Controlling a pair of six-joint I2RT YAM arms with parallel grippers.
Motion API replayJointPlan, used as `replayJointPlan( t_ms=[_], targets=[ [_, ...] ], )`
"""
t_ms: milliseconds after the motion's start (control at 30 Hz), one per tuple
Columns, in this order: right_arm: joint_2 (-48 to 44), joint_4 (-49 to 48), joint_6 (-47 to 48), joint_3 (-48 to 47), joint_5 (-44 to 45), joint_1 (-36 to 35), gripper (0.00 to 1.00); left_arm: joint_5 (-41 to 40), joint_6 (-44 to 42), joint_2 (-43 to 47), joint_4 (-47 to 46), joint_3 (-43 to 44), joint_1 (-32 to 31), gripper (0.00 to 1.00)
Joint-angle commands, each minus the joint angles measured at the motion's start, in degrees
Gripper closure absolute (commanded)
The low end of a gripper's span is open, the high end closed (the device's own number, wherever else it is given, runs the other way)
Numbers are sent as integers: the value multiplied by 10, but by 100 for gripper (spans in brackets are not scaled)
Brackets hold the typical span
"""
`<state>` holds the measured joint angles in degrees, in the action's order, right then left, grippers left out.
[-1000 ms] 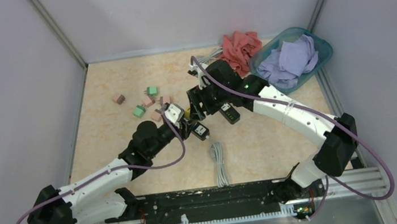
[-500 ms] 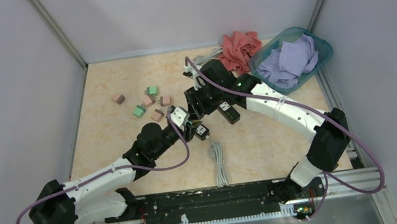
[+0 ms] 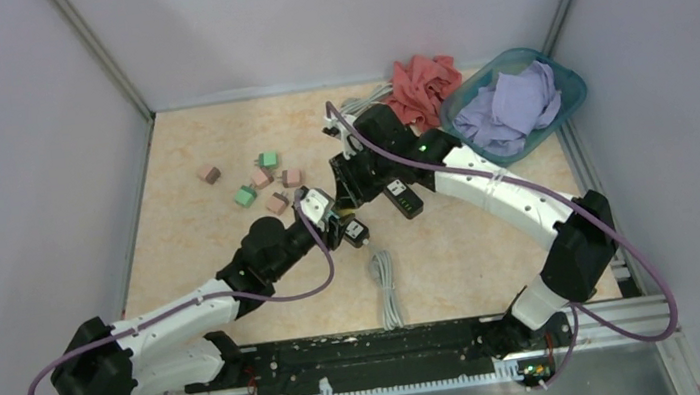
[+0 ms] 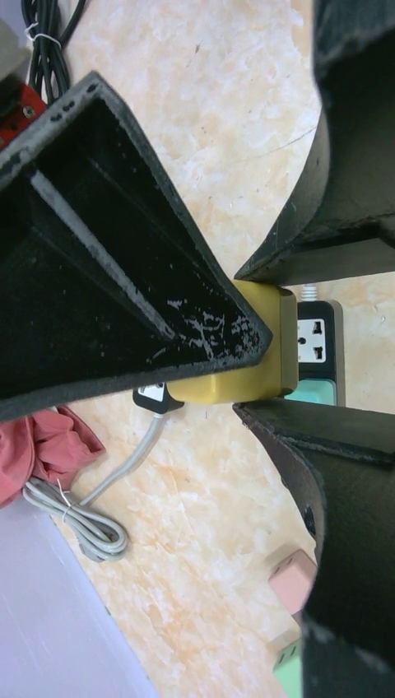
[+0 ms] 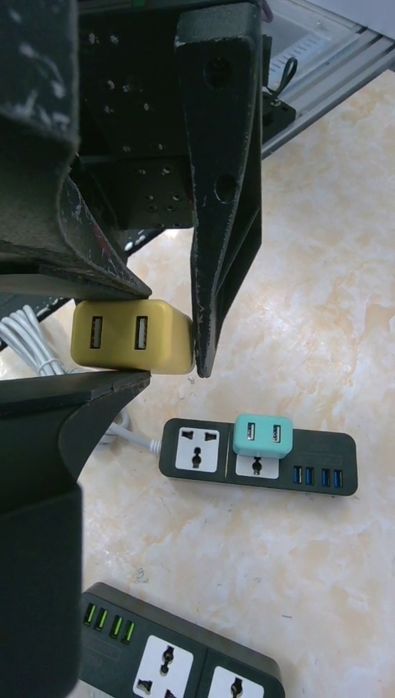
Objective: Insert the plug
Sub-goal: Pick up the plug from the center of the board, then insert the plug into the socket.
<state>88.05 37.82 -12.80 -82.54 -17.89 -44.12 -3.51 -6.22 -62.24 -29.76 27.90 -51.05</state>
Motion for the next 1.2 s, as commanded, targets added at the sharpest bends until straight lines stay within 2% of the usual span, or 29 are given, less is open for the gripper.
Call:
replayJointPlan(
  t_ms=[0,133,367,533,700,900,1167],
  targets=[
    [-12,-23,32,2,1,-1,90,-15,4,8,-24,-6,-4,36],
    [-24,-55,59,19,35,-1,97,-45,20,7,-25,-6,-3,26],
    [-37,-64,95,21,122,-1,98,-131,58,37,-32,-20,7,15],
    [-60,-108,91,74,130,-1,99,-119,127,64,-5,-29,74,12],
    [-66,-165,93,131,106,-1,99,-28,219,57,33,-19,184,12],
    [-41,-192,120,146,84,-3,100,-6,295,-18,91,26,229,14],
    [-13,-227,148,165,95,-33,100,58,398,-128,134,72,283,23]
  ],
)
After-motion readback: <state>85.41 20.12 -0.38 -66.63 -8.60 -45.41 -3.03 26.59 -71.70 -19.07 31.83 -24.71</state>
